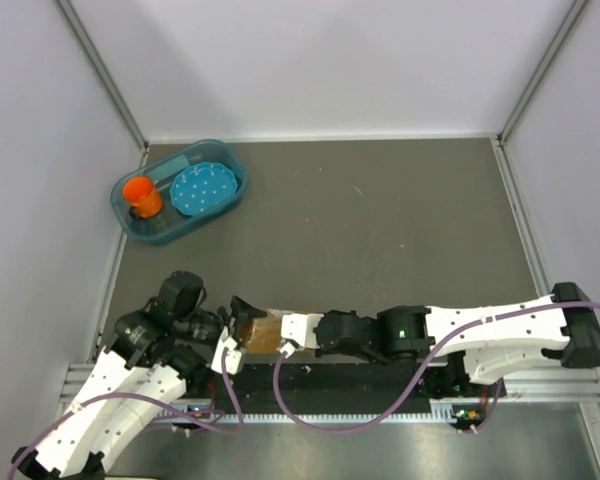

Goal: Unpack the express box
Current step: Cut the express box at the center of the board.

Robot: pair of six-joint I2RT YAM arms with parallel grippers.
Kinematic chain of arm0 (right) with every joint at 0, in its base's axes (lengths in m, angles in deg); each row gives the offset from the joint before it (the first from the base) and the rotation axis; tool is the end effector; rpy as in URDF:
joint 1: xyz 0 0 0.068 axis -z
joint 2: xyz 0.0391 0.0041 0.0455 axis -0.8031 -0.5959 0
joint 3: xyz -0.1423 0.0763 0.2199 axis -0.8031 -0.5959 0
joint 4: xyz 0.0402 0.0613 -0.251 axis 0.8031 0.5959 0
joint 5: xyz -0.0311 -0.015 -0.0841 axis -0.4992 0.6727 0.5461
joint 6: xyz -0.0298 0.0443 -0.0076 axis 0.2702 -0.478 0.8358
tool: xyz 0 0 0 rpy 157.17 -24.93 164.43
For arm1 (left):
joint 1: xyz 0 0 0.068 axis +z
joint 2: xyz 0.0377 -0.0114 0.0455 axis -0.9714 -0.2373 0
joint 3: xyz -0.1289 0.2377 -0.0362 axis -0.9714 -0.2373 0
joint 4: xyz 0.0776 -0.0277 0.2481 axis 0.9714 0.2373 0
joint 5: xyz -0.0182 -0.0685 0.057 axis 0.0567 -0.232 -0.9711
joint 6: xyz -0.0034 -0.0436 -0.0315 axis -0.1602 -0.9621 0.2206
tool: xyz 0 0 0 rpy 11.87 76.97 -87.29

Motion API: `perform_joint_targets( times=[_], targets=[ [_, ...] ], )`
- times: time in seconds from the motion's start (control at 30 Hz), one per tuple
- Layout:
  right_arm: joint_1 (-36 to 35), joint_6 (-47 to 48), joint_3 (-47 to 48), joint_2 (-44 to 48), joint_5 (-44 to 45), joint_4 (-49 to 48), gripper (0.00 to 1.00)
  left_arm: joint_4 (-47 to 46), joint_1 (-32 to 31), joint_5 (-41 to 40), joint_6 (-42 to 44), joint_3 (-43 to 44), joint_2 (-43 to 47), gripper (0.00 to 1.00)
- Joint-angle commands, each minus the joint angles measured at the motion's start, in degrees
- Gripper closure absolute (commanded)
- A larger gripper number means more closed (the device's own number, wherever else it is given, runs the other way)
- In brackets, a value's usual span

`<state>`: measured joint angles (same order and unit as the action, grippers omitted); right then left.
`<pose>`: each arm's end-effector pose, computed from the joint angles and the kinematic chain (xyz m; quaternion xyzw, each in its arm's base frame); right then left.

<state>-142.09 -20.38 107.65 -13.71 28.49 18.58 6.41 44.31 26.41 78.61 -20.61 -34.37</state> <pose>0.0207 0.2535 0.2750 -0.6610 0.6321 0.0573 0.4003 0.0525 -0.0644 0.2646 0.7742 0.3779 -0.2352 0.4500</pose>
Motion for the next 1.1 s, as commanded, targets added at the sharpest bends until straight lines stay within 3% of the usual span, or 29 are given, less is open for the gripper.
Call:
perform_joint_targets(
  times=[0.0, 0.63, 1.07],
  targets=[
    [0.95, 0.1, 2.32, -2.03, -2.36, -4.74, 1.0, 4.63, -0.29, 3.3, -1.85, 0.91, -0.83, 0.54],
    [1.04, -7.63, 7.07, 5.17, -5.35, 13.54, 1.0, 4.1, -0.29, 3.48, -2.38, 0.3, -0.66, 0.55],
    [1.04, -7.72, 7.15, 1.31, -3.51, 19.32, 1.0, 4.1, -0.29, 3.48, -3.17, 0.3, 0.22, 0.55]
  ],
)
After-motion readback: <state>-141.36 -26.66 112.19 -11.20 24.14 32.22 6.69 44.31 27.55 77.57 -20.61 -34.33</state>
